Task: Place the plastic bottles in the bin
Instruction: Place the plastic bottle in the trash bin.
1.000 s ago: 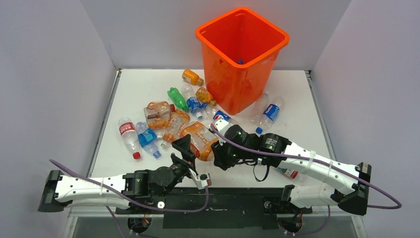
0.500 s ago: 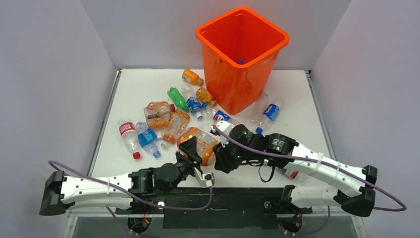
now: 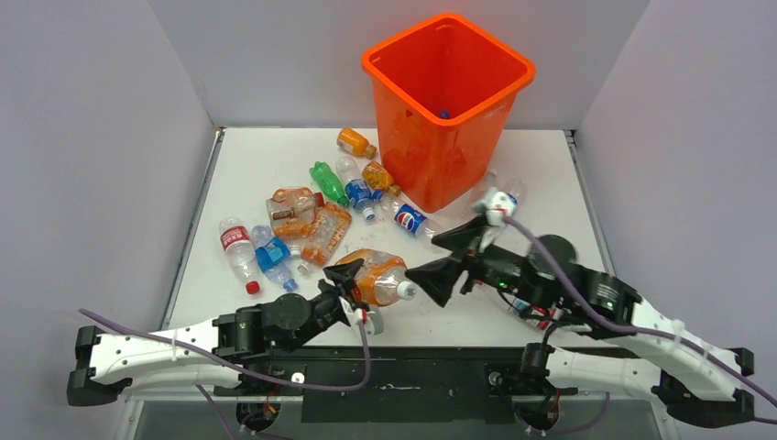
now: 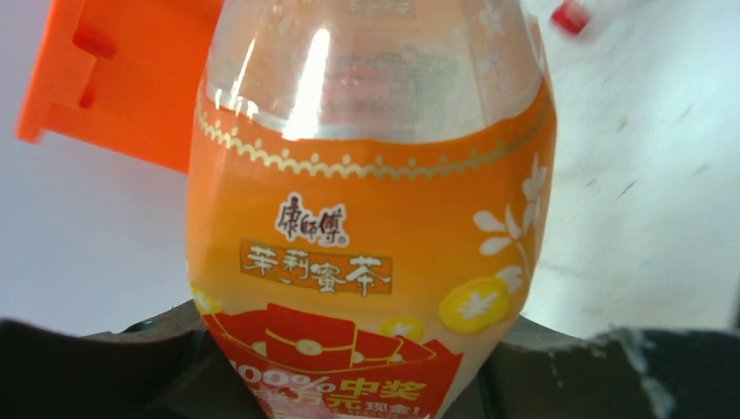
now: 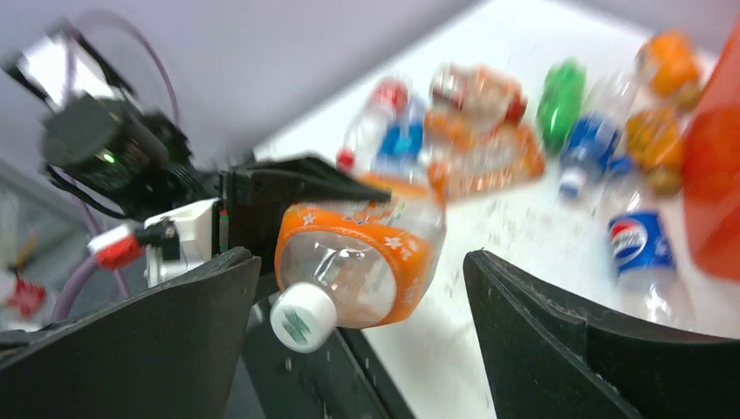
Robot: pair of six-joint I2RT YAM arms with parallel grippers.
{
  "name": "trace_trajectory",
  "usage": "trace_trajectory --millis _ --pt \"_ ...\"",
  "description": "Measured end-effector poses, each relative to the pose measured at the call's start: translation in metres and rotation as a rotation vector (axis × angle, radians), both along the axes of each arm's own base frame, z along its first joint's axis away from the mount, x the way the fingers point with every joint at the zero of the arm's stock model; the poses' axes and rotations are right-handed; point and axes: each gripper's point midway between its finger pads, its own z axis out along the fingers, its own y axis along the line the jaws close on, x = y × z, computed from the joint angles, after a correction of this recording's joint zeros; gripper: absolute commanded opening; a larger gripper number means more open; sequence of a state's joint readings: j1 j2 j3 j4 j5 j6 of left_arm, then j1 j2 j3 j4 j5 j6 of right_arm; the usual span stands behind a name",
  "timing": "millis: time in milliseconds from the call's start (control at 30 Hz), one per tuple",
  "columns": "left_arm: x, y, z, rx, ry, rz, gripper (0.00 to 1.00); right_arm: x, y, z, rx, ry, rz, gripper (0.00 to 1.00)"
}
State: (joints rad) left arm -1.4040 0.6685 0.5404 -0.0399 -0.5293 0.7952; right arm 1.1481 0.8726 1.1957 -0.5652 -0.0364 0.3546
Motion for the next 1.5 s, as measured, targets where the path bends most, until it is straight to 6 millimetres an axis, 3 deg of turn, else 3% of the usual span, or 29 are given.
trace_trajectory --millis 133,267,500,667,833,1100,1200,1300,1400,1467,1500 --pt "-0.010 -0.003 0.015 -0.232 0.236 -0.016 0.11 0.009 -0.035 0.053 0.276 -0.139 -0.129 0.90" --pt "-0.003 0.000 0.017 -0.422 0.450 0.008 0.17 0.021 -0.042 0.075 0.386 -0.193 -0.209 0.90" --pt "0.026 -0.004 0.009 -0.658 0.821 0.037 0.19 0.035 -0.007 0.049 0.382 -0.209 -0.195 0.90" --pt "0.012 -0.020 0.005 -0.668 0.981 -0.047 0.18 0.049 0.024 0.038 0.342 -0.208 -0.190 0.91" --pt "0.002 -0.022 0.014 -0.684 1.008 -0.102 0.17 0.067 0.049 0.014 0.251 -0.206 -0.211 0.98" --pt "0.000 -0.020 0.028 -0.716 0.972 -0.139 0.17 0.077 0.070 0.014 0.230 -0.211 -0.214 0.85" --pt "0.000 -0.020 0.025 -0.714 0.970 -0.140 0.17 0.078 0.074 0.012 0.228 -0.208 -0.212 0.74" --pt "0.000 -0.020 0.021 -0.709 0.968 -0.138 0.17 0.079 0.080 0.010 0.221 -0.204 -0.208 0.50" --pt "0.000 -0.018 0.016 -0.706 0.968 -0.127 0.18 0.077 0.084 0.011 0.235 -0.199 -0.193 0.34" --pt "0.000 -0.017 0.014 -0.704 0.966 -0.124 0.26 0.077 0.084 0.015 0.246 -0.200 -0.193 0.10" --pt "0.000 -0.017 0.013 -0.702 0.968 -0.122 0.33 0.078 0.084 0.015 0.240 -0.208 -0.193 0.06"
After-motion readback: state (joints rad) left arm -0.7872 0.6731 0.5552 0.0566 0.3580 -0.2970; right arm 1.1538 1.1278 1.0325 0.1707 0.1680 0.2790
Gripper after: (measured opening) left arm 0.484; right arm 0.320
